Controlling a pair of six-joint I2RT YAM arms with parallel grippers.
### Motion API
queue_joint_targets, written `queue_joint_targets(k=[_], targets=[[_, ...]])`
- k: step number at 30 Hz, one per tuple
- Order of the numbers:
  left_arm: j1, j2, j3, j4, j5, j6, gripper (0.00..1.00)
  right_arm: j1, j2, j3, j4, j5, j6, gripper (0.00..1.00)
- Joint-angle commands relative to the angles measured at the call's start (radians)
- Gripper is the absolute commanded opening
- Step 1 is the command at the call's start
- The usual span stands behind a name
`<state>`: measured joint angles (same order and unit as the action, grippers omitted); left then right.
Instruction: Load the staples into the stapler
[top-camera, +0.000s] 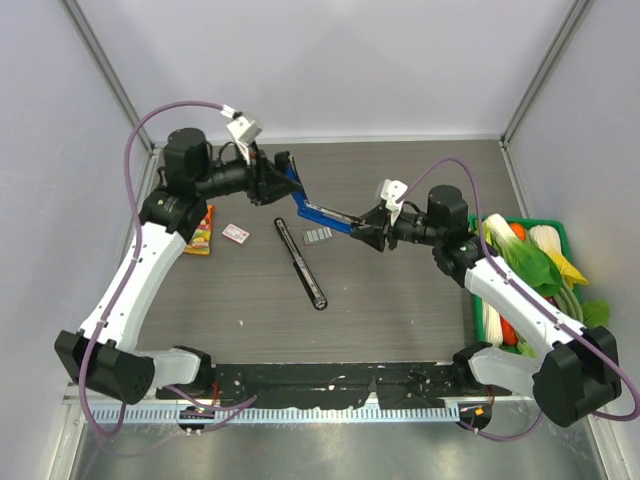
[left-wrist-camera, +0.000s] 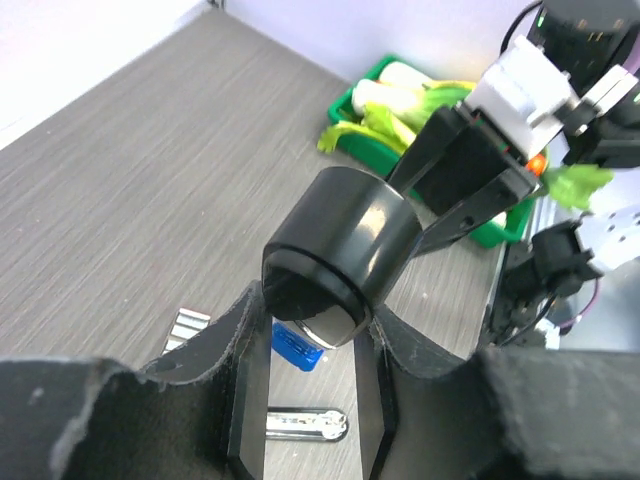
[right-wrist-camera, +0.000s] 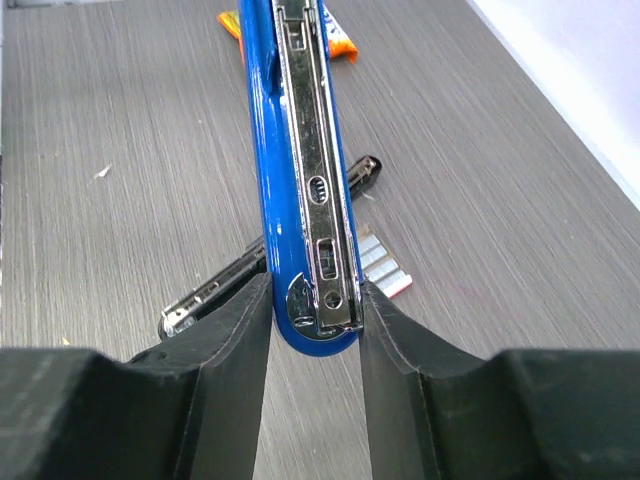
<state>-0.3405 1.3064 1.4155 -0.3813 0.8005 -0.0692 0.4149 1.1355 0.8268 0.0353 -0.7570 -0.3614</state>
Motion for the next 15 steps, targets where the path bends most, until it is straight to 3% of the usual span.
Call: queue_joint_targets(k=[1, 4, 9, 15], targets=[[0.112, -0.087, -0.055, 0.497, -0.029, -0.333, 0.00, 0.005, 0.017, -0.037, 0.037, -0.004, 0.094, 0.17], [0.159, -0.099, -0.130, 0.701, -0.014, -0.478, 0.00, 0.005, 0.030, -0.041, 0.072, -0.022, 0.153, 0.17], [0.178, -0.113, -0.165, 0.720, -0.035, -0.527, 0.00, 0.016, 0.041, -0.038, 0.075, -0.021, 0.168, 0.17], [0.198, -0.107, -0.335, 1.198, -0.053, -0.887, 0.00, 0.032, 0.061, -0.072, 0.188, -0.045, 0.268, 0.18]])
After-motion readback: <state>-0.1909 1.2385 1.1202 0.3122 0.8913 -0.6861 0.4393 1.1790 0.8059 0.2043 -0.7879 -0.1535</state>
